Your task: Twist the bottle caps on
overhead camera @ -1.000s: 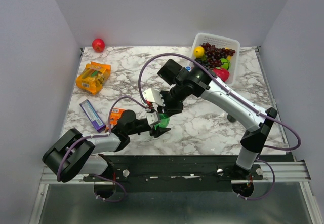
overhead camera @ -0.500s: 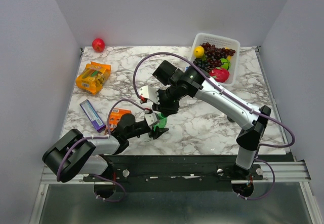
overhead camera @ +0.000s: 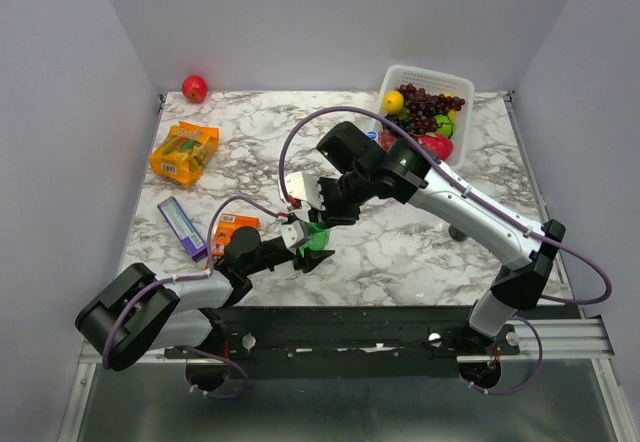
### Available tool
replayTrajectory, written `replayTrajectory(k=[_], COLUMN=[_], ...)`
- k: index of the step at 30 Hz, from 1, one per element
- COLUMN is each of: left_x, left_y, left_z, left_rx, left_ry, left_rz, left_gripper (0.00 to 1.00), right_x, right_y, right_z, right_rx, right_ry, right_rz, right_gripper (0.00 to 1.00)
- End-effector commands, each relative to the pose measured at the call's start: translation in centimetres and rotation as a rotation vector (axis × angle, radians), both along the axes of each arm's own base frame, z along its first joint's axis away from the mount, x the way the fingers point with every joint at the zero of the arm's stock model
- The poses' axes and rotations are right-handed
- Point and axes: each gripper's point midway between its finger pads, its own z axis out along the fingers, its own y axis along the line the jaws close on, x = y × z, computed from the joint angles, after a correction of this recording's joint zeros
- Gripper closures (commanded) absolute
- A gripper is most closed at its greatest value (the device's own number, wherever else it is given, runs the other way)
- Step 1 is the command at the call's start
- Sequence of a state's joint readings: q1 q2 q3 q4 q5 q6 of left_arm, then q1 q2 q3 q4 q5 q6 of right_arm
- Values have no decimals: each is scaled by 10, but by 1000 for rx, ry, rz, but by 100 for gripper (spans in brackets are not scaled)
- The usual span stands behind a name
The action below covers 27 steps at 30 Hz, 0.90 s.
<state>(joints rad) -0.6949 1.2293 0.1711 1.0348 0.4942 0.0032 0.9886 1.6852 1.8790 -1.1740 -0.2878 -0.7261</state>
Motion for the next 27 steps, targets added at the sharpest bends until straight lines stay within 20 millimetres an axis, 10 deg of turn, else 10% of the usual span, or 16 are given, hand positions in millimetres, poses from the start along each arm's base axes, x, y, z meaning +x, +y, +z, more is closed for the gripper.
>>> replayTrajectory(k=[1, 27], left_x=[3, 17], left_y=[-4, -1], left_z=[65, 73], left_rx=[-136, -42], left_ry=[-209, -281], left_rz=[-22, 26], left_gripper=[100, 100], right_x=[-6, -7], right_y=[-32, -22], right_z=[-25, -34], right_rx=[-160, -265], right_ry=[-3, 25], right_rz=[74, 116], right_gripper=[63, 64])
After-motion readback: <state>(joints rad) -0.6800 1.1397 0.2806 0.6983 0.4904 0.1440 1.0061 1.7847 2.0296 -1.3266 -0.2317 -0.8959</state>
